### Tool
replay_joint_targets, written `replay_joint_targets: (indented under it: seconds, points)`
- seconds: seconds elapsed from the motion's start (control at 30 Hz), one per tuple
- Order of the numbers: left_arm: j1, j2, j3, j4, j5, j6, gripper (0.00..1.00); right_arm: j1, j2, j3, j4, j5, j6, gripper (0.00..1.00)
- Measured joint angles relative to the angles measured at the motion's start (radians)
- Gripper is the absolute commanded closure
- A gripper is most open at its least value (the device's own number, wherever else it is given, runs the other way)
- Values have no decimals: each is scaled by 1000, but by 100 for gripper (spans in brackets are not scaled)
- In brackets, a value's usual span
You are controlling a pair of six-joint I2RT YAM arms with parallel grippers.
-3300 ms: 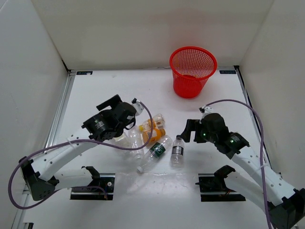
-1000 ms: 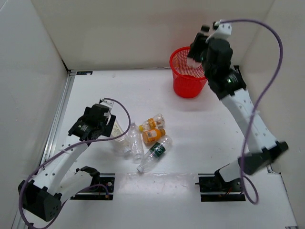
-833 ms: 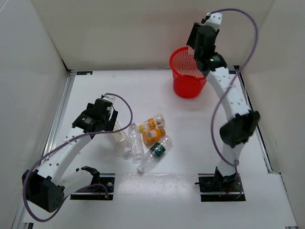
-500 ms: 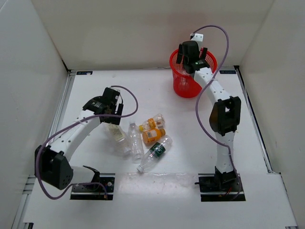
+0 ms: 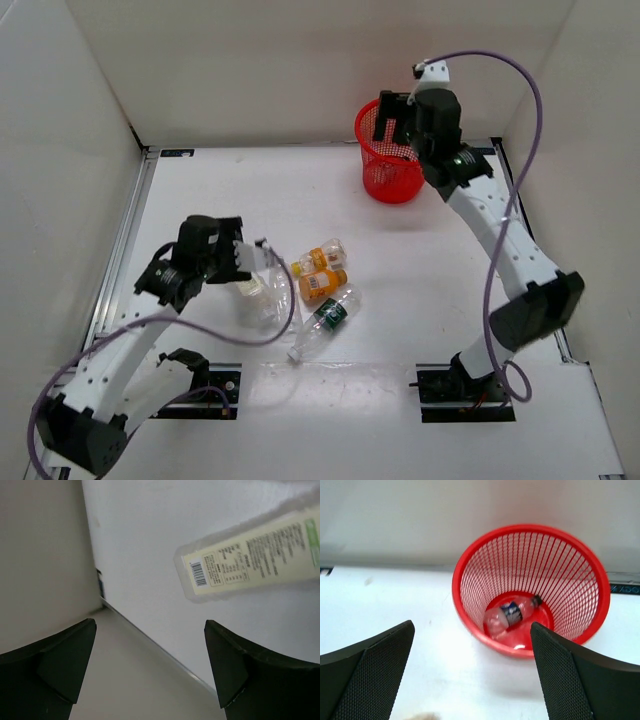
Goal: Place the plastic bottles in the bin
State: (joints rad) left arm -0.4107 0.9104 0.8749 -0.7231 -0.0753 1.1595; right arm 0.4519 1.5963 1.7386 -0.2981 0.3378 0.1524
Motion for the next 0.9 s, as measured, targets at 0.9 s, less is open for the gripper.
replay_joint_targets:
  seconds: [0.9]
  points:
    - [138, 404, 45, -309, 375, 817, 0, 27, -415, -636, -37, -222, 26, 0]
